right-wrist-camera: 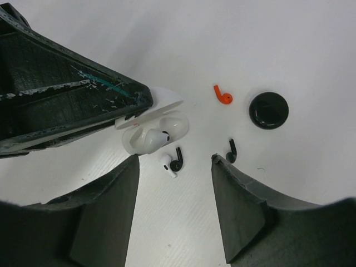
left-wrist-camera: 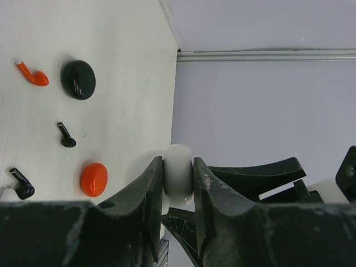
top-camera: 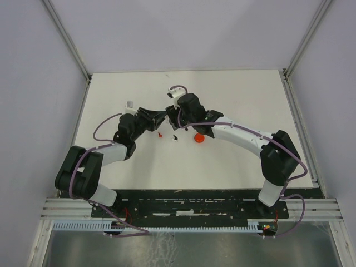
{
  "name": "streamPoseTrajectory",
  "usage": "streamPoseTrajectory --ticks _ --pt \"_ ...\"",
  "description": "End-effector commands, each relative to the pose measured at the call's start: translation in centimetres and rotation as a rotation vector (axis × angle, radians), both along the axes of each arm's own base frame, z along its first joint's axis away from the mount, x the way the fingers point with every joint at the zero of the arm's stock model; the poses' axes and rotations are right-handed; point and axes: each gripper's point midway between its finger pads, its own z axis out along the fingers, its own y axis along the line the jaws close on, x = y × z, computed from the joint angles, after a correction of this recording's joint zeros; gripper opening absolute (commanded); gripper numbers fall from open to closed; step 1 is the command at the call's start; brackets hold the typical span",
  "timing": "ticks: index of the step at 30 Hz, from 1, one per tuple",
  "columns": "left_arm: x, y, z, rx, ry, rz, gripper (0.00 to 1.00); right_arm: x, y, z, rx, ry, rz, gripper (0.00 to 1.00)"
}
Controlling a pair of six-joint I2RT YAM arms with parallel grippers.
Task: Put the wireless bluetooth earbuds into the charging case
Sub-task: Adjust the earbud with the charging case.
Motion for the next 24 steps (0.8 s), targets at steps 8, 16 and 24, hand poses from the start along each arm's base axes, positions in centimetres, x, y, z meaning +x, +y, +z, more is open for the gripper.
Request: streamPoseTrajectory --ticks 8,16,24 --pt "-0.3 0.1 2.4 0.016 -0.100 0.001 0.03 2.6 -0.7 2.9 0.056 -0.059 -0.083 0.62" --pt "-0.5 0.2 2.4 0.021 -0.102 0.002 0.03 2.9 -1.0 3.1 0.063 -0.057 -0.090 0.62" --pt "-0.3 0.4 2.3 0.043 -0.101 0.012 0.03 1.5 -1.4 4.4 0.107 -0.060 -0.064 0.62"
